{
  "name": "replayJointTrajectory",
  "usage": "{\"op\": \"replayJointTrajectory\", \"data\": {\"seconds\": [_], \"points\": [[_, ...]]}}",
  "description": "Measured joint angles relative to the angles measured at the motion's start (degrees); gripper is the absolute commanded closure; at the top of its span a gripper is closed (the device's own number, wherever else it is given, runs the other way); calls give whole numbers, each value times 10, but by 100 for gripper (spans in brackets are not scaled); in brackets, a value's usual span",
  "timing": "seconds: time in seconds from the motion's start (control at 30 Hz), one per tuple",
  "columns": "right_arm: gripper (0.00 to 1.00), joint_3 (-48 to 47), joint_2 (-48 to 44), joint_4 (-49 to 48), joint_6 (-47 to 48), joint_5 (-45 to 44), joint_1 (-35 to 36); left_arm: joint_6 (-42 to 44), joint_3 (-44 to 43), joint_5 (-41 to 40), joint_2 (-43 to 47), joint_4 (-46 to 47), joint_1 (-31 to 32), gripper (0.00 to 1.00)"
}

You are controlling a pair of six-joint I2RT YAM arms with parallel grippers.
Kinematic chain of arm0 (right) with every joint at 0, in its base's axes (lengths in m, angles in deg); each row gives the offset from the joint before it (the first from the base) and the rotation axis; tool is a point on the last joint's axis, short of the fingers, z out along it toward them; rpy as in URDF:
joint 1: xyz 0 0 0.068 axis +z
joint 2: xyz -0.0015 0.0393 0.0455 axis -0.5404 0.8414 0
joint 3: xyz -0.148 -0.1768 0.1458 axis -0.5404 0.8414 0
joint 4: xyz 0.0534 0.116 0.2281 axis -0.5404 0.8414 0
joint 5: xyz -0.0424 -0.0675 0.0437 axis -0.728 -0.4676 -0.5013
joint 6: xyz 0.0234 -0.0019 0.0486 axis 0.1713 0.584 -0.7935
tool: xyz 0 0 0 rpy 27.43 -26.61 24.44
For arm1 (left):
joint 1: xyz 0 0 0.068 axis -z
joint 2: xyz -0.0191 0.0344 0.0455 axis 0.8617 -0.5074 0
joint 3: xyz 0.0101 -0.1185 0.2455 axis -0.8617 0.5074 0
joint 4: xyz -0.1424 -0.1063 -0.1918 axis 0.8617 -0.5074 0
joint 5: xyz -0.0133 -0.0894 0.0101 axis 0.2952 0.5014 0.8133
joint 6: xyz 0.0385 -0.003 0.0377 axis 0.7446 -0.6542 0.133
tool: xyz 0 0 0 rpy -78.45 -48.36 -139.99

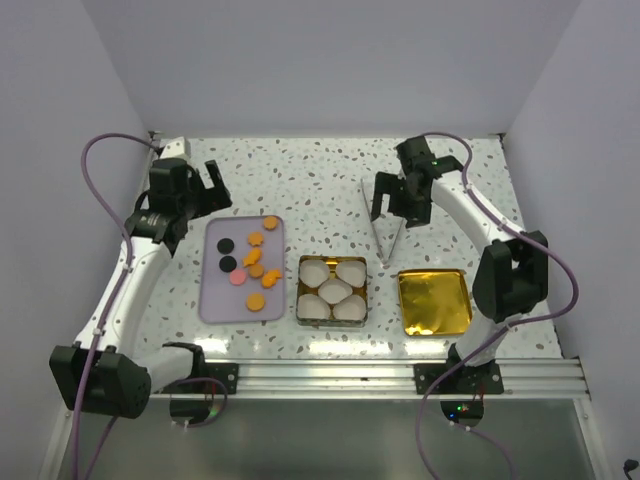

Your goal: Pack the cookies

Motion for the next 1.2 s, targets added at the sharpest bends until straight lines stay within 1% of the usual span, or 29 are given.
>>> {"op": "replayJointTrajectory", "data": {"seconds": [0.13,0.2,0.5,0.7,0.9,1.2], "points": [[1,9,3,-4,8,21,0,-22,-42,-14,17,-83,0,0],[1,13,5,-6,12,25,0,-31,-64,-22,19,-108,0,0],[1,31,62,-14,21,21,0,-50,-66,-71,67,-198,0,0],[1,33,99,-23,20,17,0,-55,-65,-102,95,-221,0,0],[1,30,144,-30,20,1,0,-59,-63,-115,93,-232,0,0],[1,-25,202,-22,21,-25,1,-61,-58,-135,93,-232,0,0]]}}
